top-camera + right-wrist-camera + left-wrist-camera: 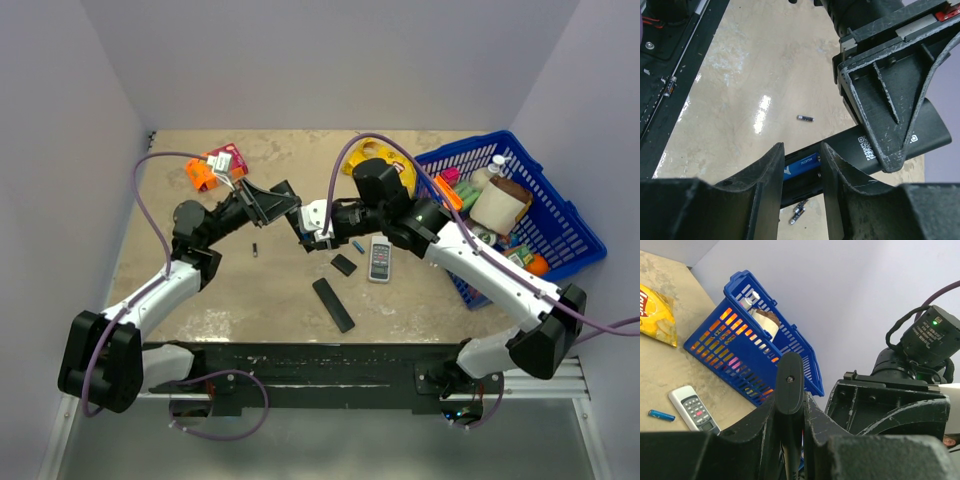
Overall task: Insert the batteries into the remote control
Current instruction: Load the battery into the remote control.
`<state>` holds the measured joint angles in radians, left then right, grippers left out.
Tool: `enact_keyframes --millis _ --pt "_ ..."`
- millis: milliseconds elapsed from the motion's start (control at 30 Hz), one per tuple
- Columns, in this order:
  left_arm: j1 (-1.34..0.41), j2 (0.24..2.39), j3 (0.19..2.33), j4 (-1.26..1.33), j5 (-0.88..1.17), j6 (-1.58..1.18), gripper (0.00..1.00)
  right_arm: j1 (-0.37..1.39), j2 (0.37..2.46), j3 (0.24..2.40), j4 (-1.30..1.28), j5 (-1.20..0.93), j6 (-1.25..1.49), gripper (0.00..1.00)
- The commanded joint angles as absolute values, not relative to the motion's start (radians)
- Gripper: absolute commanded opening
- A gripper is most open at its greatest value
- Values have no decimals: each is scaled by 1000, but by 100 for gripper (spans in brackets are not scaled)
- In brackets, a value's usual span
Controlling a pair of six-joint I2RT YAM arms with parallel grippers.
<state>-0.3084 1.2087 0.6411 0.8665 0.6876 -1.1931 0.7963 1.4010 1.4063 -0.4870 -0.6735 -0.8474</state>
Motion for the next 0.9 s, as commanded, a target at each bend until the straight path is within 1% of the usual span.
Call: enact_keyframes --millis 0,267,467,567,867 --pt "-310 1206 693 899 713 -1190 0 788 1399 1451 -492 -692 -868 37" --pt "-310 1209 698 894 718 -1184 0 784 1404 1447 -486 -687 -867 36" --pt "-311 1206 704 896 719 -1186 0 779 1414 1443 -508 -693 -873 32" --pt "-310 1207 710 897 719 -1187 0 781 1419 1445 -523 -701 -879 28" --pt "-311 1215 713 953 698 -1236 0 779 1433 1422 -589 -690 -894 25"
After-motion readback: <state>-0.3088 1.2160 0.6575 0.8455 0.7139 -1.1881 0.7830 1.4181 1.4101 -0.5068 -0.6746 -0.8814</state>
